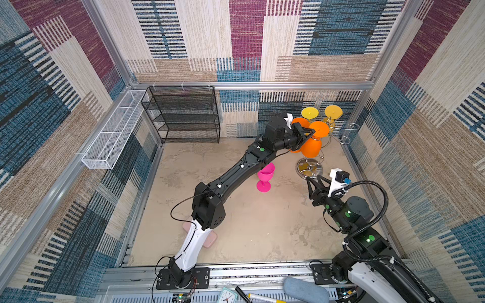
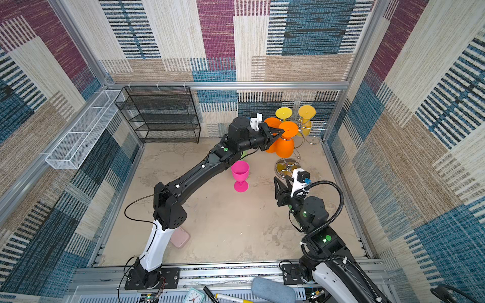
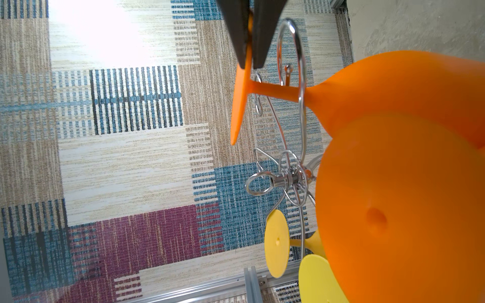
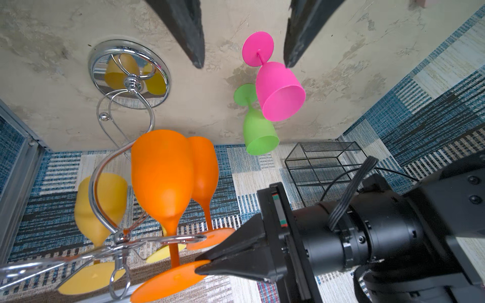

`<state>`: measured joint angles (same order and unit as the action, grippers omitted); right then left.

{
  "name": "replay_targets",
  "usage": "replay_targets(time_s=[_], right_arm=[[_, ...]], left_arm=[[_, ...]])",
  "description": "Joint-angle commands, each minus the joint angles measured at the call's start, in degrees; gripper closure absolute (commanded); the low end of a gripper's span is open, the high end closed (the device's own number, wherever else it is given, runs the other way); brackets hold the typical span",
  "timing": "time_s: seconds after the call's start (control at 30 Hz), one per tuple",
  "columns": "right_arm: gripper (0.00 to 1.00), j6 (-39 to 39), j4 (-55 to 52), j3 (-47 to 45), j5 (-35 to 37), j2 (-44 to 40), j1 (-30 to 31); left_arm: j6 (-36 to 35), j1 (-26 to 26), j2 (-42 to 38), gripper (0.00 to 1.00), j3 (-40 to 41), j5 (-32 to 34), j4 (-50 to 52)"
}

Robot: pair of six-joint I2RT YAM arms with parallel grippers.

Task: Take the wine glass off the wine glass rack
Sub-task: Pick up the wine glass from the wine glass rack.

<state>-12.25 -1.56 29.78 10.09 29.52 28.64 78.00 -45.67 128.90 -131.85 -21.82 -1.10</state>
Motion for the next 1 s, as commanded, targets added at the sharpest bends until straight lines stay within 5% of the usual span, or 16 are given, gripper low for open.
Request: replay_targets(time_s=[0.0, 0.47, 0.97], right_arm=[[0.49, -0.8, -1.1, 0.8, 1.1, -0.8, 0.1], [0.49, -0.9, -3.4, 1.9, 1.5, -2.9, 0.0], [0.49, -1.1, -3.3, 1.5, 1.6, -3.4, 0.0]], left_arm=[[-2.1, -0.1, -0.1, 1.00, -0.6, -1.9, -1.1], [-1.5, -1.2, 7.1, 1.00, -11.2, -4.5, 0.7], [-6.3, -1.3, -3.2, 1.00, 1.4, -7.9, -0.6]])
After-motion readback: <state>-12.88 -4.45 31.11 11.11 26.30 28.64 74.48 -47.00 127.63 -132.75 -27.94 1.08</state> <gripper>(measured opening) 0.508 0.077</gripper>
